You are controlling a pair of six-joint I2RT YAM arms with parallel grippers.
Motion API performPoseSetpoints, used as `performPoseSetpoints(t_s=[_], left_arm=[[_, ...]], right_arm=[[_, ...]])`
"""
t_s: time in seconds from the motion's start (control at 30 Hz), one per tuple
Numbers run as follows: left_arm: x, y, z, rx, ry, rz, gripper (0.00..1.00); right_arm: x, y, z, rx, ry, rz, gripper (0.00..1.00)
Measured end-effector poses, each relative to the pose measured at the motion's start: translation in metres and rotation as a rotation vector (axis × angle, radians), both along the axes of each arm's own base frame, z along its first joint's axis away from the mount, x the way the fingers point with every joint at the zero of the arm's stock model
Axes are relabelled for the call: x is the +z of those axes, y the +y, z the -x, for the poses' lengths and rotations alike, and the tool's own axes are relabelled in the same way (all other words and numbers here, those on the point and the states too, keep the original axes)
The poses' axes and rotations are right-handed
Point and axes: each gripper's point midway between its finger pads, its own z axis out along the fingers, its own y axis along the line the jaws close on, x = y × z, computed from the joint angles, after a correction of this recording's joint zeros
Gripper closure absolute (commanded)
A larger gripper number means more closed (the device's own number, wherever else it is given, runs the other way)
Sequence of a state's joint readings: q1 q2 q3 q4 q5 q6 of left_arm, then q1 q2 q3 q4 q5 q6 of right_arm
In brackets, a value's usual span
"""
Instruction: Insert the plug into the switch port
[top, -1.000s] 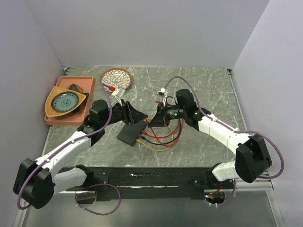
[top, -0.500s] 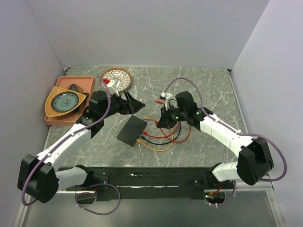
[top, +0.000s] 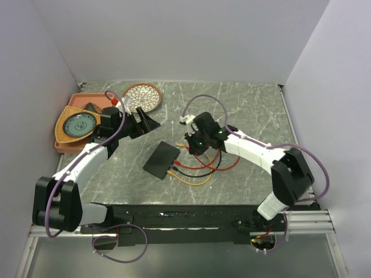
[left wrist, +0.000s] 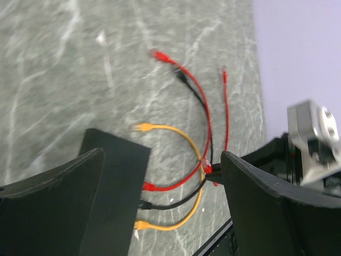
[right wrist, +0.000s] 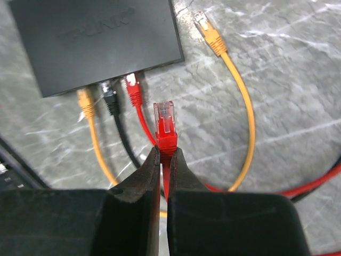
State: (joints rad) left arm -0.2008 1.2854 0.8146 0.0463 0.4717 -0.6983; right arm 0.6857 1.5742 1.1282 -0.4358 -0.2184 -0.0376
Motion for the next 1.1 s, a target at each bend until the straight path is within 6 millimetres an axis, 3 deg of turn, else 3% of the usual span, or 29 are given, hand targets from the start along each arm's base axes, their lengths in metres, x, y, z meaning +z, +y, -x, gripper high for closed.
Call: performPoseSetpoints(t_s=[0.3, 0.53, 0.77, 1.1], left_arm=[[-0.076, 0.022, 0.002, 0.078, 0.254, 0.021, 0.16], [-0.103, 0.020, -0.002, 0.098, 0.327, 0.046, 0.30], [-0.131, 0.017, 0.001, 0.102, 0.397, 0.008, 0.34], [-0.149, -0.010, 0.011, 0.043, 0.411, -0.066, 0.45]], right_arm=[[-0.041, 0.003, -0.005, 0.018, 0.008, 0.147, 1.00], [-0.061, 0.005, -0.009, 0.016, 0.012, 0.184, 1.00], [-0.085, 0.009, 0.000, 0.048, 0.031, 0.248, 1.00], [-0.087, 0.015, 0.007, 0.078, 0.018, 0.265, 1.00]])
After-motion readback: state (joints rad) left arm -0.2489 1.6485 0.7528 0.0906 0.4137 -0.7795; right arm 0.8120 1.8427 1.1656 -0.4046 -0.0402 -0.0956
